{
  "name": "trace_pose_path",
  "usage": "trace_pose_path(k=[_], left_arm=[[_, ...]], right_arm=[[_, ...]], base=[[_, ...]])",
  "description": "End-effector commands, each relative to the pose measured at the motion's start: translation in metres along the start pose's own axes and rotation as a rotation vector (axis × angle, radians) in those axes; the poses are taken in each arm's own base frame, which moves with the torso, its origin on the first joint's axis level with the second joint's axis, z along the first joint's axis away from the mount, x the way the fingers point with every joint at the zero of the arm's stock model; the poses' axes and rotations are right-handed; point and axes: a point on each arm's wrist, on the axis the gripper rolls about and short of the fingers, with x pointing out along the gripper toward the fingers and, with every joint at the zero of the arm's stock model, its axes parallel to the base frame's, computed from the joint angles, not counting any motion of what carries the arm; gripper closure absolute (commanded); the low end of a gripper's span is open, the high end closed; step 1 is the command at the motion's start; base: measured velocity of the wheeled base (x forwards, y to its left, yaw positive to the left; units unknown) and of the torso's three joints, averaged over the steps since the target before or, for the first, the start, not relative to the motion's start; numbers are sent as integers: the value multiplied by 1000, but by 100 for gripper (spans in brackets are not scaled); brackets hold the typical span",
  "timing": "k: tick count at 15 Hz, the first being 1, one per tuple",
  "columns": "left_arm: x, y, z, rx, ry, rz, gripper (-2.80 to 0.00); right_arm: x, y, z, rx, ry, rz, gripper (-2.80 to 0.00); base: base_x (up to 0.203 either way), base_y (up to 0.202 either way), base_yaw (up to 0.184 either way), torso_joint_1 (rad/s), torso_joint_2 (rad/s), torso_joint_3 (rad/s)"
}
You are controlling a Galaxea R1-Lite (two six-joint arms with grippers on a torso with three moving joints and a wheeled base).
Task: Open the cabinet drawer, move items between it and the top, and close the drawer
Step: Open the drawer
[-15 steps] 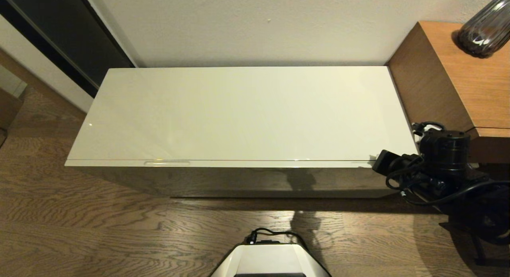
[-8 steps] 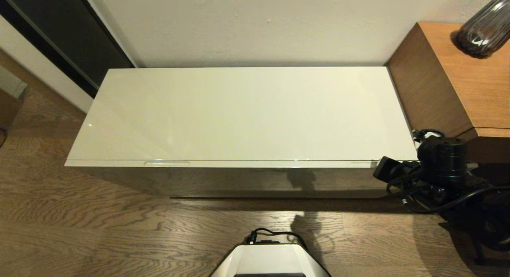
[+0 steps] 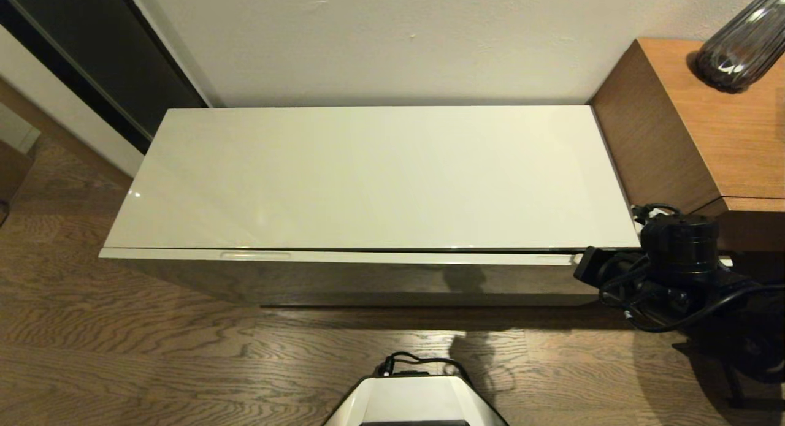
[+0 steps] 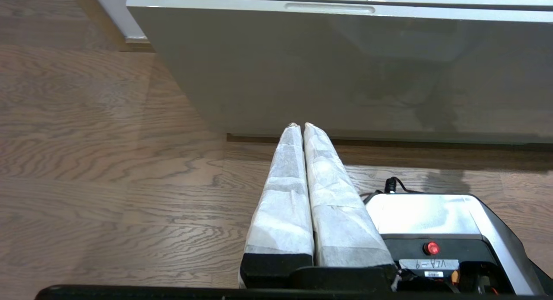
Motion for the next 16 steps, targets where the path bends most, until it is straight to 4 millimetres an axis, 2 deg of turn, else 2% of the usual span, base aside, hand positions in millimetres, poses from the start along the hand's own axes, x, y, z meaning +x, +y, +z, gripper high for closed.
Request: trace_pose_path(k=[1,6,10,13,16], left_arm=[[0,0,0,0,1,1,0],[0,0,0,0,1,1,0],[0,0,0,0,1,1,0],[0,0,0,0,1,1,0],[0,0,0,0,1,0,0]], right_arm=[[4,-4,-7,8,52,-25,0],[-14,-8,-9,23,98,-53,0],[-44,-10,-7,28,125,-67,0],[-83,-15,-7,31,129,-51,0],[-141,-25,-11,36,115,-33,0]], base=[[0,0,0,0,0,0],[0,0,0,0,0,0],[0,0,0,0,0,0],[0,0,0,0,0,0],[0,0,0,0,0,0]])
